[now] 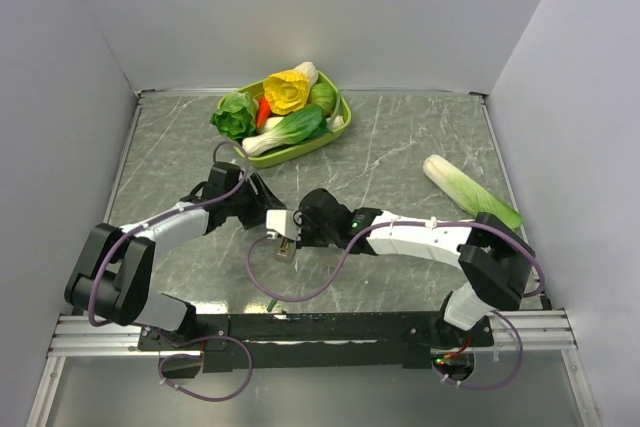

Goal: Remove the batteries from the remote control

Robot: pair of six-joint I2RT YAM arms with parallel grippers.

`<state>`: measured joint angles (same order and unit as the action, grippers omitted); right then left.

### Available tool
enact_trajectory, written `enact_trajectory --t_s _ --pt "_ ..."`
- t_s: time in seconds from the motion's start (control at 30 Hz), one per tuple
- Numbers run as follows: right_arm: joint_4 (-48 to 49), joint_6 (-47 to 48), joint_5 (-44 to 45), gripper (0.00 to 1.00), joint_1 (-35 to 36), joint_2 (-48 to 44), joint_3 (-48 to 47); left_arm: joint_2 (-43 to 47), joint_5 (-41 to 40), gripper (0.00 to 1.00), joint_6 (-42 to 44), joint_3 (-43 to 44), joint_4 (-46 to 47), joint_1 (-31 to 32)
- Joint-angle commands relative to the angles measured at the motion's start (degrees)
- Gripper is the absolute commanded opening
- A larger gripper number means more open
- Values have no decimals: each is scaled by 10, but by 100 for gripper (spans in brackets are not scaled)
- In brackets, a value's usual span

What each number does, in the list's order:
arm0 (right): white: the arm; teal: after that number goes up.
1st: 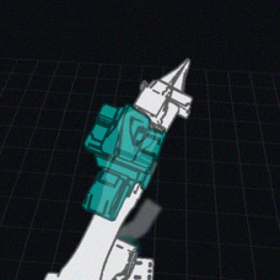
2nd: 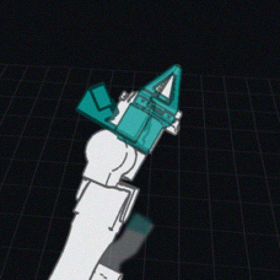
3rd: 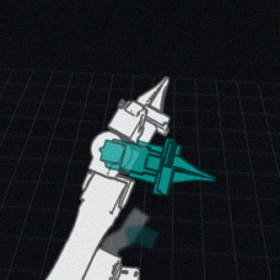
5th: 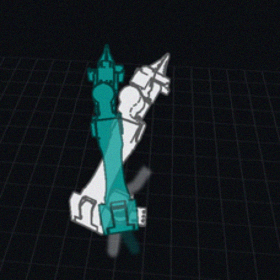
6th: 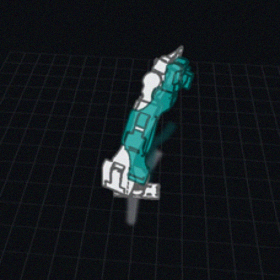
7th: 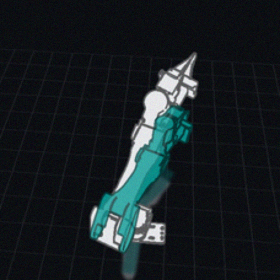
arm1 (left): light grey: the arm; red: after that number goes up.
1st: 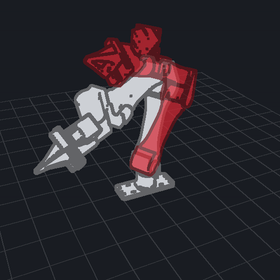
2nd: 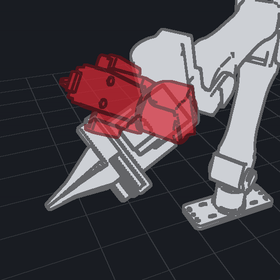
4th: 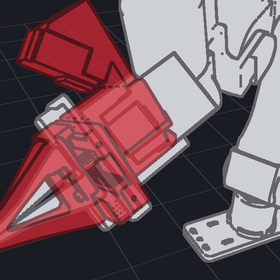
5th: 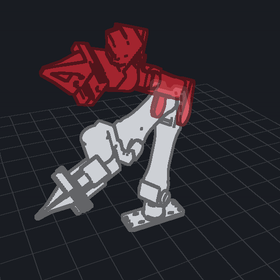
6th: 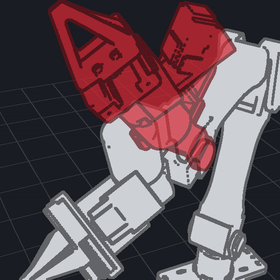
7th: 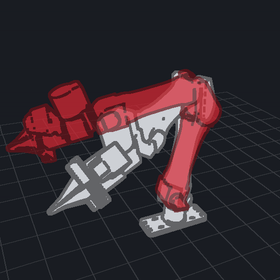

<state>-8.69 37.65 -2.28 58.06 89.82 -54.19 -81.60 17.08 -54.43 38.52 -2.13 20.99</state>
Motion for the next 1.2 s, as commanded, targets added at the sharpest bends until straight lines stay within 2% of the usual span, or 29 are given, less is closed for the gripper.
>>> enact_trajectory --t_s 0.0,0.27,0.4,0.5,0.6,0.7,0.87,1.0,1.03,1.17 --pt "-12 -4 -3 0 -2 -35 -31 11 -10 66 15 2 -24 -1" --pt "-56 -102 22 0 -2 -104 -6 37 -29 45 24 -43 -45 4" --pt "-90 -142 22 0 -1 -132 -9 40 -47 30 28 -42 -67 15" --pt "-105 -161 47 0 -1 -148 -14 31 -50 21 22 -42 -67 38" --pt "-106 -169 54 0 -1 -163 -14 23 -50 17 10 -48 -60 64" --pt "-113 -184 66 0 -3 -173 -14 22 -64 14 -1 -51 -61 89" --pt "-113 -200 93 0 -8 -186 -9 32 -43 13 -37 -72 -31 118" --pt "-109 -209 94 0 -19 -206 1 43 -14 13 -80 -85 17 166" --pt "-107 -214 95 0 -22 -213 4 44 -7 13 -99 -92 73 174" --pt "-106 -223 94 0 -34 -228 13 31 24 17 -118 -85 143 195"
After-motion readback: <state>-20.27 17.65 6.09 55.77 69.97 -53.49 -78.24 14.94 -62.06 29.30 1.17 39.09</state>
